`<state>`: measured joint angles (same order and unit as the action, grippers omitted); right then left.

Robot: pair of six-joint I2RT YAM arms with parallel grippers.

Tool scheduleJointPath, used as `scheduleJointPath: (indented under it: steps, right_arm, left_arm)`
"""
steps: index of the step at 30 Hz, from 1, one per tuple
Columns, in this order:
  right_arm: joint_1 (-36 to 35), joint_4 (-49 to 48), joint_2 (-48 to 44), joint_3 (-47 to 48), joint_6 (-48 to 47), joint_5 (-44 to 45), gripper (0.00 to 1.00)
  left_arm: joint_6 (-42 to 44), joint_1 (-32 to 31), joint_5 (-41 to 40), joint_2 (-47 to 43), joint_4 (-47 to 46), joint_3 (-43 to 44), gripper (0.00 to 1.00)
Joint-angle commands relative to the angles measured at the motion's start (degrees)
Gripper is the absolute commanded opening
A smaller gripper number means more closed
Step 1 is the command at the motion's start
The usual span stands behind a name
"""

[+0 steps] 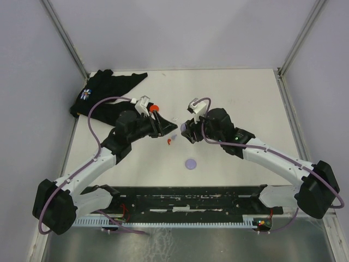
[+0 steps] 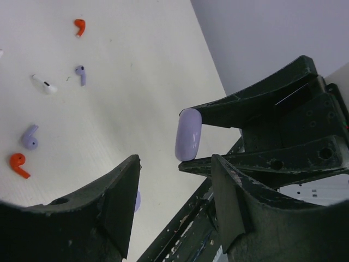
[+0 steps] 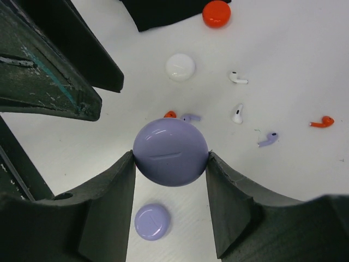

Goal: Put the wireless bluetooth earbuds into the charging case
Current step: Pick up the charging case at the center of the board.

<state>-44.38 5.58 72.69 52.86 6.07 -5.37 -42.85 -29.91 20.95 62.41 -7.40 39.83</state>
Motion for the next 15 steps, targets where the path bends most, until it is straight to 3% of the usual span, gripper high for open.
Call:
scheduleJointPath:
  steps: [1, 15]
  right_arm:
    - [-0.82, -8.91, -2.55, -1.80, 2.70, -0.77, 0.39]
    - [-1.97, -16.16, -2.93, -3.66, 6.09, -0.61, 0.38]
  left_arm:
    - [-4.68, -0.25, 4.85, -0.21, -8.58, 2.59, 0.61]
    - [-4.70, -2.48, 4.49, 3.65, -10.45, 2.89, 0.55]
